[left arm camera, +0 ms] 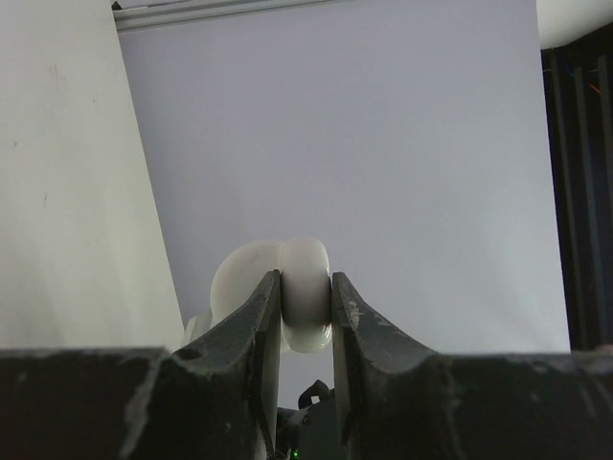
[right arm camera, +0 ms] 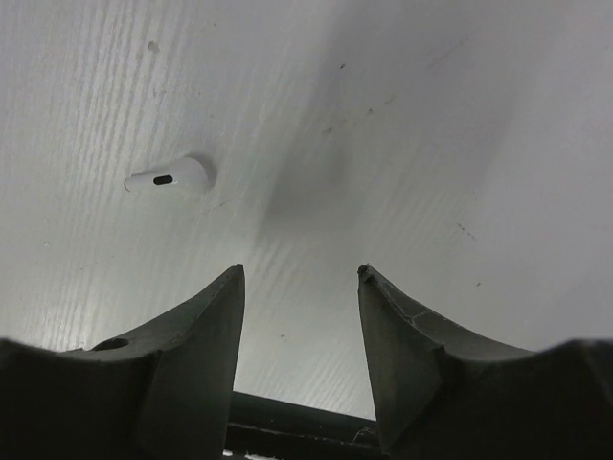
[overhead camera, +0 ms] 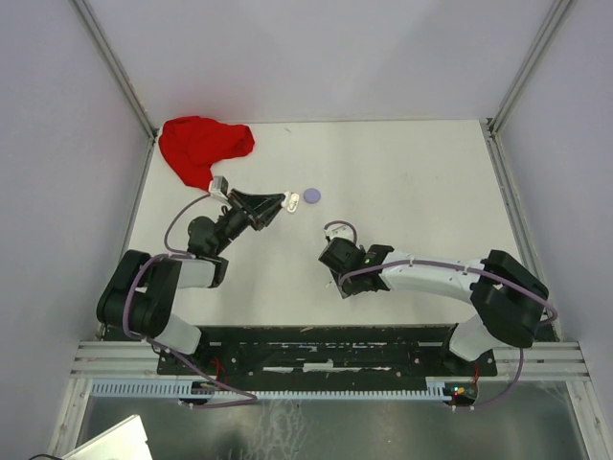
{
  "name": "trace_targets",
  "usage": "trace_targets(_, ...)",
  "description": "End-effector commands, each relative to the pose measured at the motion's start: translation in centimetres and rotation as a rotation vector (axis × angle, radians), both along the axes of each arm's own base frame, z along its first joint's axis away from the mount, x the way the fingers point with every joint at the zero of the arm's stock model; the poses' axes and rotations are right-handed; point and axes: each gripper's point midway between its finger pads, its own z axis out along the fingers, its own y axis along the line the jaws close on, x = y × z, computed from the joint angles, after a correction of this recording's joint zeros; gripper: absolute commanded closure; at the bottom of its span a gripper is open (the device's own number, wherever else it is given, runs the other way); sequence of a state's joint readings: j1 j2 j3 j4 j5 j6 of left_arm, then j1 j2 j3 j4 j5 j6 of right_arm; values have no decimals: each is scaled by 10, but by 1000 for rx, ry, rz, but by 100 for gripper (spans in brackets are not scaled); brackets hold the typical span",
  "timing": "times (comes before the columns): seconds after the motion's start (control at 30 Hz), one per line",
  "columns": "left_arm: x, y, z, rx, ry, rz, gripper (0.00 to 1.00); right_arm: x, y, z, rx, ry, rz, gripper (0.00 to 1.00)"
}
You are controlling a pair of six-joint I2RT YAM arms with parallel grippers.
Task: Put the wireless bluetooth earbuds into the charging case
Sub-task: Pick up the earbud from the center of the board.
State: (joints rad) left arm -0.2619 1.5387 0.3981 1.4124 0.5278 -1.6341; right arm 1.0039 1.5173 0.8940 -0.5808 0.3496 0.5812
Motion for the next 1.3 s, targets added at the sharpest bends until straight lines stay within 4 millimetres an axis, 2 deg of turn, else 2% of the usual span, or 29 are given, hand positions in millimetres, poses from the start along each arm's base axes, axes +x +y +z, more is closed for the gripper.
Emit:
trace_targets(0.0,-1,4,5,86,-76,17,97,21,13,12,14,-86,-32,40)
trace_targets(0.17,-1,6,17,88,-97,12,97,27,27,9,37,-90,-21,39)
trace_targets(0.3,-1,9,17,115,-96,36,97,28,33,2,39,-77,-13,39)
trace_targets(0.93,-8,15,35,152,-128,76,97,29,40,-14,26,-57,17,38)
trace_targets(1.27,-7,15,28,140,-123,71,97,39,53,-18,40,-77,6,38)
